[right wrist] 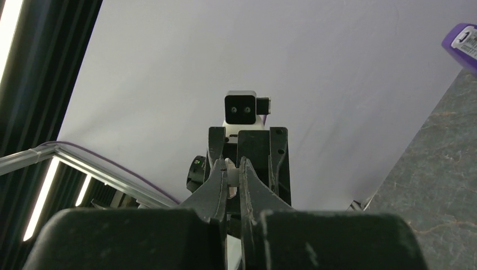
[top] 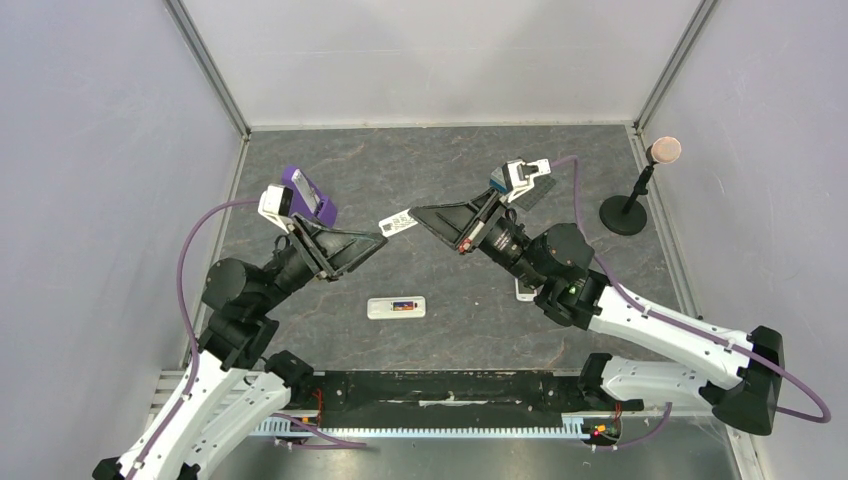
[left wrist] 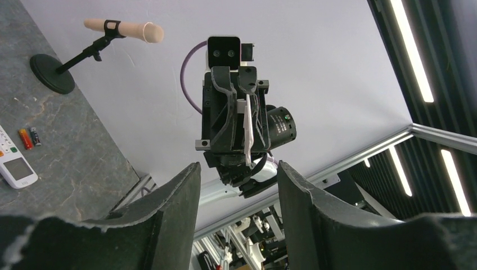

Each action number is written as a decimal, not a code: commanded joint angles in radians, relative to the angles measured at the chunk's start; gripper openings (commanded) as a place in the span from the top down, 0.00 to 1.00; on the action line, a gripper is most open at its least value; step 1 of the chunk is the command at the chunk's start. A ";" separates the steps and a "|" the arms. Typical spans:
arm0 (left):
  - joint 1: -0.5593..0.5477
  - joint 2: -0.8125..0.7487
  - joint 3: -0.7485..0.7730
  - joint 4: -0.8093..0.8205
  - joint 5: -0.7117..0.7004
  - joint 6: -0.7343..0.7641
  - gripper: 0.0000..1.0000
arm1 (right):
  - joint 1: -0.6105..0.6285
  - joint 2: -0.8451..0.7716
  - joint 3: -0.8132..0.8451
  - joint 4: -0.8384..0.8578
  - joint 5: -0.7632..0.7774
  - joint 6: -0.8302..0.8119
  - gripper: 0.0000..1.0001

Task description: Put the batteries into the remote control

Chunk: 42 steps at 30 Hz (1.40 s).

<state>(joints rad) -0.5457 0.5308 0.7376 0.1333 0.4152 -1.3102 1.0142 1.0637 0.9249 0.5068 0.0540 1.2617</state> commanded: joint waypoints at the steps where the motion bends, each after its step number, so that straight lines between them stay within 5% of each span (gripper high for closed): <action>1: -0.002 0.010 0.054 0.003 0.064 0.078 0.47 | -0.008 -0.010 0.028 0.023 -0.044 0.030 1.00; 3: -0.002 0.012 0.056 0.002 0.068 0.080 0.56 | -0.011 -0.011 0.026 0.025 -0.043 0.027 1.00; 7: -0.002 0.013 0.053 -0.002 0.065 0.077 0.58 | -0.021 -0.003 0.047 0.004 -0.071 0.022 1.00; 12: -0.003 0.011 0.052 -0.013 0.040 0.090 0.43 | -0.029 0.000 0.050 -0.033 -0.114 0.037 1.00; 16: -0.002 0.023 0.059 -0.022 0.040 0.108 0.41 | -0.034 0.007 0.053 -0.050 -0.146 0.063 1.00; 19: -0.002 0.029 0.063 -0.026 0.040 0.116 0.49 | -0.035 0.018 0.060 -0.058 -0.166 0.073 1.00; 26: -0.002 0.043 0.061 -0.027 0.053 0.122 0.97 | -0.035 0.050 0.077 -0.087 -0.201 0.085 1.00; 28: -0.002 0.044 0.062 -0.027 0.051 0.120 0.98 | -0.036 0.056 0.083 -0.104 -0.202 0.083 1.00; 34: -0.003 0.032 0.066 -0.026 0.015 0.111 0.98 | -0.032 0.054 0.094 -0.128 -0.157 0.031 0.55; 42: -0.002 0.037 0.055 -0.015 -0.019 0.098 0.98 | 0.006 0.098 0.150 -0.175 -0.125 -0.016 0.39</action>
<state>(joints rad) -0.5457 0.5686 0.7639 0.0982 0.4194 -1.2236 0.9985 1.1431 1.0157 0.3397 -0.0929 1.2793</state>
